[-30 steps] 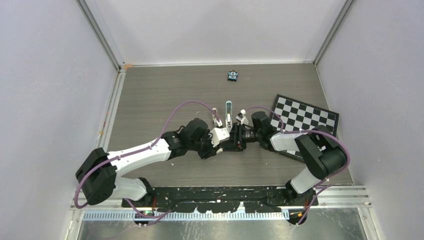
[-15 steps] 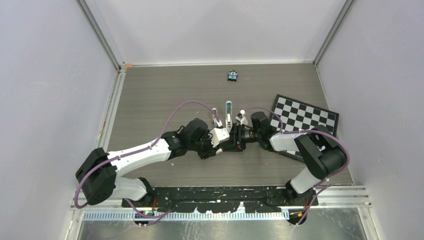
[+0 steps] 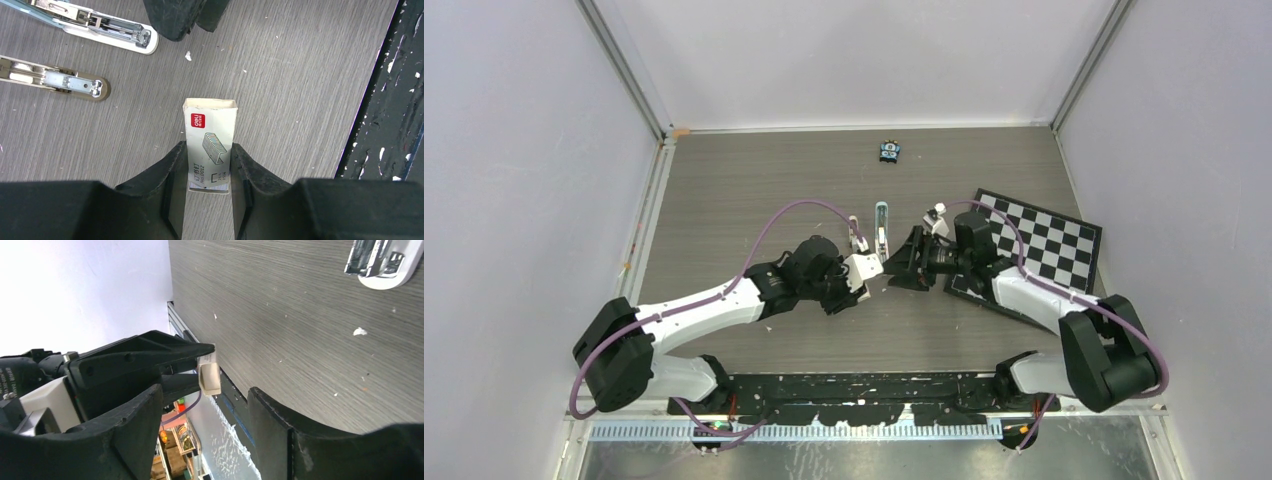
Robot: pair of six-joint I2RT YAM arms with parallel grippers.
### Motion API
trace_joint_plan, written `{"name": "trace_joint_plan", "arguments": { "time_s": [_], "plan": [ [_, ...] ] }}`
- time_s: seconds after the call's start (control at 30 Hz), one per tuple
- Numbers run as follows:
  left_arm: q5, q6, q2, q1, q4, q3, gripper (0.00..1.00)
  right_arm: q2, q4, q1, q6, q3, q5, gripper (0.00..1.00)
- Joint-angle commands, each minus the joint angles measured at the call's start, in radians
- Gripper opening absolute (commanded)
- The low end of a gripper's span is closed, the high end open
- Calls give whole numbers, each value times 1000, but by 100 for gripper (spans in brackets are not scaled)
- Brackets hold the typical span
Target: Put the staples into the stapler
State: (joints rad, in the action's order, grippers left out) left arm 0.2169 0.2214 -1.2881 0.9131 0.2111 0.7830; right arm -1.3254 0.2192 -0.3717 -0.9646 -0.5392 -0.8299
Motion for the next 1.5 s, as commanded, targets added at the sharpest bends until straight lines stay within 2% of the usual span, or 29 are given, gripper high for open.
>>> {"name": "trace_joint_plan", "arguments": {
  "time_s": [0.0, 0.1, 0.43, 0.57, 0.83, 1.07, 1.27, 1.47],
  "plan": [
    [0, 21, 16, -5, -53, 17, 32, 61, -89, -7, 14, -46, 26, 70],
    [8, 19, 14, -5, -60, 16, 32, 62, -108, -26, 16, -63, 41, 74],
    [26, 15, 16, -5, -67, 22, 32, -42, -99, -155, 1, -128, 118, 73],
    [26, 17, 16, -5, -74, 19, 32, -100, -103, -198, -3, -161, 154, 69],
    [23, 20, 27, -5, -79, 9, 32, -155, -79, -207, -13, -161, 150, 57],
    [28, 21, 28, -5, -88, 7, 32, -175, -65, -207, -13, -158, 139, 54],
    [29, 19, 20, -5, -90, 11, 32, -188, 9, -208, -48, -141, 116, 42],
    [22, 17, 15, -5, -87, 15, 32, -200, 67, -208, -73, -116, 101, 37]
  ]
}}
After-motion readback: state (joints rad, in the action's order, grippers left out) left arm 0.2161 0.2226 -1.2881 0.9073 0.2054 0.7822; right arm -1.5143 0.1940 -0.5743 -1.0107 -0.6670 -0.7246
